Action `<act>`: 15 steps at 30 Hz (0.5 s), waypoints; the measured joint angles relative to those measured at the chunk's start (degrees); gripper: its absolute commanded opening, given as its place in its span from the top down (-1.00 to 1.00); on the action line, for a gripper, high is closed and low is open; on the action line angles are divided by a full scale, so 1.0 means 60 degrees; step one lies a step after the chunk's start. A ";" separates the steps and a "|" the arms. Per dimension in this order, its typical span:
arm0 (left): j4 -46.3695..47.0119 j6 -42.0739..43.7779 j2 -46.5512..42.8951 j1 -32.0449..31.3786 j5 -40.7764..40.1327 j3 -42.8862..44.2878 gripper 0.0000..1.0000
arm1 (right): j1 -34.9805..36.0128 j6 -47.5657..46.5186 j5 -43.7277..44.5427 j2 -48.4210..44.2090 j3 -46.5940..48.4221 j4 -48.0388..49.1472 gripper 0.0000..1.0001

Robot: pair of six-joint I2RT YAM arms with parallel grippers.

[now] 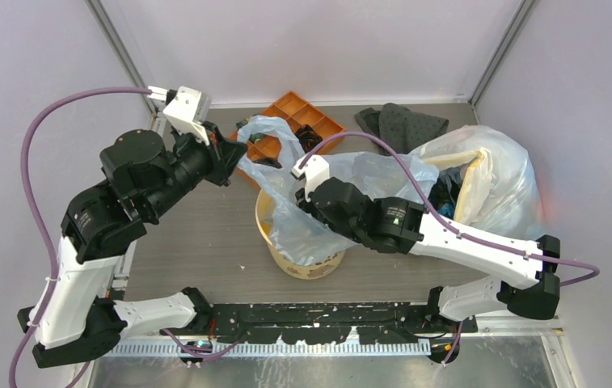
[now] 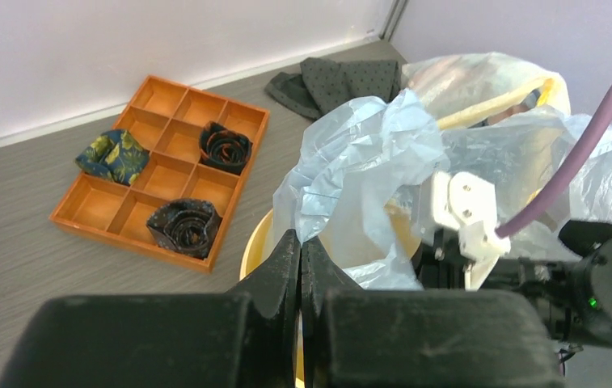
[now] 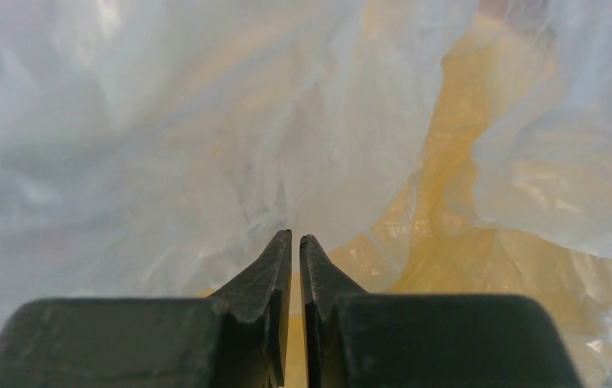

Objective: Put the trash bags into the trash bin

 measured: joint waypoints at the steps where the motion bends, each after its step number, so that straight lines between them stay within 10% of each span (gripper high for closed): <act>1: 0.0000 0.0000 0.0022 0.0000 -0.0022 0.0073 0.99 | 0.0029 -0.0138 -0.0029 0.0000 -0.0055 0.0040 0.77; 15: -0.0047 0.0146 0.0645 0.0004 -0.0477 0.0372 0.99 | 0.0091 -0.1563 0.0098 -0.0317 -0.1191 0.0882 0.87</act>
